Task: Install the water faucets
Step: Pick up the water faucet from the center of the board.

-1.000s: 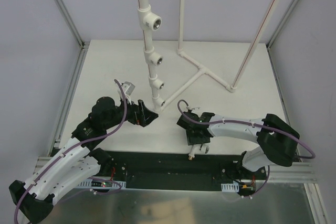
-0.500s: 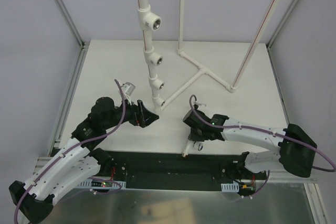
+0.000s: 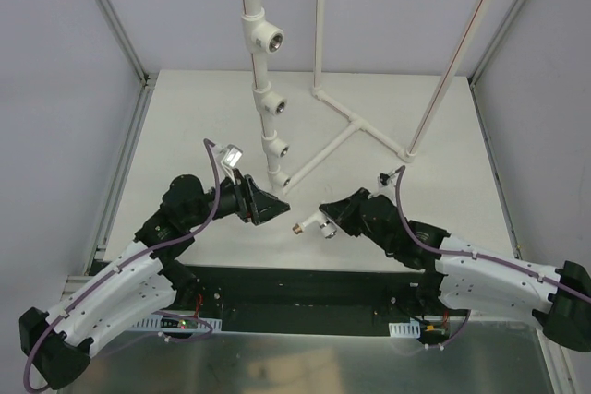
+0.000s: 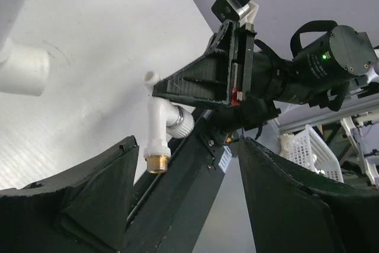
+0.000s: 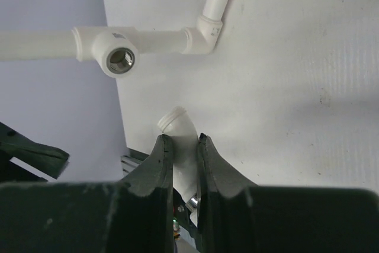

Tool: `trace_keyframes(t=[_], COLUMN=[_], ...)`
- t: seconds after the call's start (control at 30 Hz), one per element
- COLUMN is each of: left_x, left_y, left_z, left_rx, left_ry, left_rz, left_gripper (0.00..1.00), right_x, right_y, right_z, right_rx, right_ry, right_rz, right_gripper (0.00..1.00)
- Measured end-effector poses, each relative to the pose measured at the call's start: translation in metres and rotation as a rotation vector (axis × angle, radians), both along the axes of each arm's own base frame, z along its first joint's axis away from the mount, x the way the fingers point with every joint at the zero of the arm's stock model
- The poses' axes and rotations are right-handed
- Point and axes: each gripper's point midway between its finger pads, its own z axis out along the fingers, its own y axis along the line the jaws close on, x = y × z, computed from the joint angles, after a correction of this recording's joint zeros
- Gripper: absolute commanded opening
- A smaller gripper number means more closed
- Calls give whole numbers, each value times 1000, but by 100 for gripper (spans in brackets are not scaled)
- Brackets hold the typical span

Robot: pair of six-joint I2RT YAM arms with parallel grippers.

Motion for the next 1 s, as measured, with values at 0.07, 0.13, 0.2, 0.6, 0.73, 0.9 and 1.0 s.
trace_keyframes(t=[0.07, 0.13, 0.2, 0.6, 0.73, 0.9, 1.0], left_x=[-4, -8, -12, -17, -11, -5, -5], left_y=[-7, -13, -20, -46, -50, -55, -60], left_z=[-1, -3, -4, -32, -27, -15, -11], left_rx=[-2, -2, -5, 64, 57, 30, 20], left_ry=[12, 21, 31, 91, 76, 47, 37], left_rz=[-27, -52, -77, -109, -90, -77, -84], left_gripper=[69, 68, 68, 69, 70, 67, 65], right_x=[3, 6, 9, 12, 12, 12, 12], right_y=[-4, -6, -8, -21, -21, -21, -21], right_z=[4, 12, 22, 62, 62, 61, 61], right_rx=[53, 101, 158, 334, 334, 332, 334], right_ry=[-11, -25, -46, -122, -121, -119, -118], right_rz=[-42, -70, -94, -151, -151, -151, -152], right_gripper=[0, 0, 0, 0, 0, 0, 0])
